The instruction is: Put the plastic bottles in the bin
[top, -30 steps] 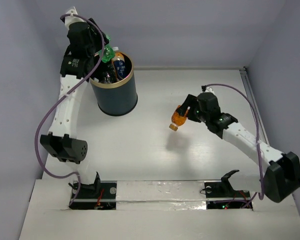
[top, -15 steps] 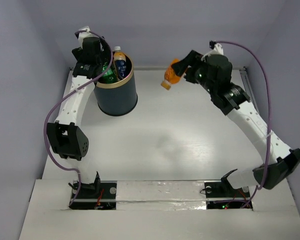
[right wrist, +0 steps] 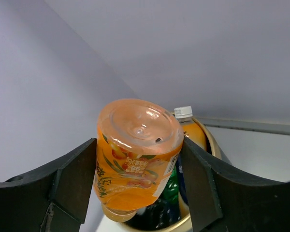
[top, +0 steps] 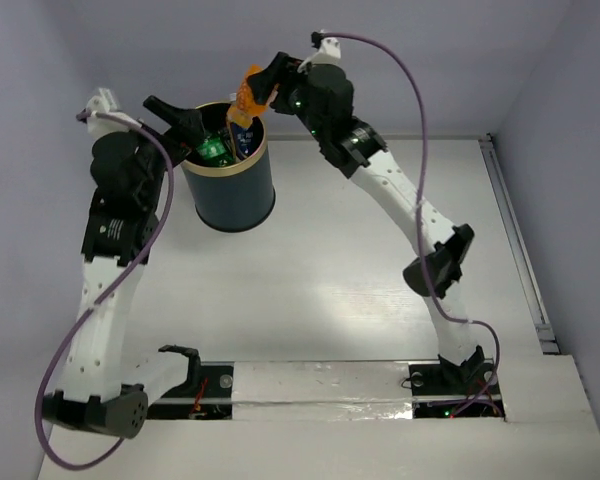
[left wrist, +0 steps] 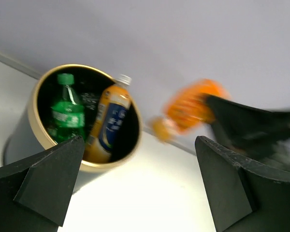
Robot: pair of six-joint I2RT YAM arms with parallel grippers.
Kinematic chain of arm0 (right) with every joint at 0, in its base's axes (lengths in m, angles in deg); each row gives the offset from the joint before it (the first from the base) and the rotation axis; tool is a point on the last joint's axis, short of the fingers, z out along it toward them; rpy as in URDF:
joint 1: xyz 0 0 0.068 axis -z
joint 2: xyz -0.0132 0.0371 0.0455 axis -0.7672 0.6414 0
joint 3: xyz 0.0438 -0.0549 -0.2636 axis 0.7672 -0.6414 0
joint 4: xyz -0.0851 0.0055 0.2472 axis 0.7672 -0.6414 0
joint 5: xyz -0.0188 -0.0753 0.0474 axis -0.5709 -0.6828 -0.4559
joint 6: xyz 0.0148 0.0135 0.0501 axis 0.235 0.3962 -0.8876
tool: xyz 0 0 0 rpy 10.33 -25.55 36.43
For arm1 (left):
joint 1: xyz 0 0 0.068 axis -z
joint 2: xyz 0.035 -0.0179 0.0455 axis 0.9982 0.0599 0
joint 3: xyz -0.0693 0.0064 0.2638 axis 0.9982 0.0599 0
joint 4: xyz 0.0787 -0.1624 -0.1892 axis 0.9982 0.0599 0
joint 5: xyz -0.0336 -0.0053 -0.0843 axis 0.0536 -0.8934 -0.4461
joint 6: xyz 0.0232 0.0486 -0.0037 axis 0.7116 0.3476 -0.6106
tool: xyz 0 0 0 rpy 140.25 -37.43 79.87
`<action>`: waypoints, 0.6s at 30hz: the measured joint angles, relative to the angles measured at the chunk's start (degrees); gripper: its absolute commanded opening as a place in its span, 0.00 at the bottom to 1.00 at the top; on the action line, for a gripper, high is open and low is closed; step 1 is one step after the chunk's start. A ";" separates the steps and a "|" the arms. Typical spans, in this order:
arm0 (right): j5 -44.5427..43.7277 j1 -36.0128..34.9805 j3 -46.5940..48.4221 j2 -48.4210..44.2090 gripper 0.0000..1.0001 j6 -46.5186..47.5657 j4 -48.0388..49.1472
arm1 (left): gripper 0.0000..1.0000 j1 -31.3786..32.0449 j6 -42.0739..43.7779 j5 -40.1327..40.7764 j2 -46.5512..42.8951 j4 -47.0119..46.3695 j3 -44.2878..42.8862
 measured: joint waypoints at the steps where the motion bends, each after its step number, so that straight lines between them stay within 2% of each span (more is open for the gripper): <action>1: -0.63 -0.46 1.40 2.23 0.49 0.85 0.87 | 0.99 0.15 -1.05 -0.46 -2.05 -0.26 1.44; 5: -2.67 -2.40 4.20 9.90 0.53 4.00 3.23 | 0.99 0.48 -2.51 -1.27 -5.79 0.22 2.62; 8: -3.67 -3.72 4.44 14.03 0.73 5.46 3.58 | 0.99 0.52 -1.77 -1.03 -6.29 1.79 2.19; 9: -3.89 -4.15 4.44 15.08 0.87 5.92 3.50 | 0.99 0.52 -1.38 -0.98 -6.08 2.54 1.86; 11: -4.35 -5.01 4.44 16.28 0.97 6.95 3.28 | 0.99 0.52 -0.85 -1.01 -5.33 3.89 1.31; 15: -4.70 -6.32 4.09 15.23 1.00 9.14 3.54 | 0.99 0.52 -0.37 -1.77 -4.33 5.38 -0.44; 18: -4.72 -6.97 1.68 11.19 1.00 9.99 3.54 | 0.99 0.50 -0.09 -3.10 -3.78 5.68 -2.64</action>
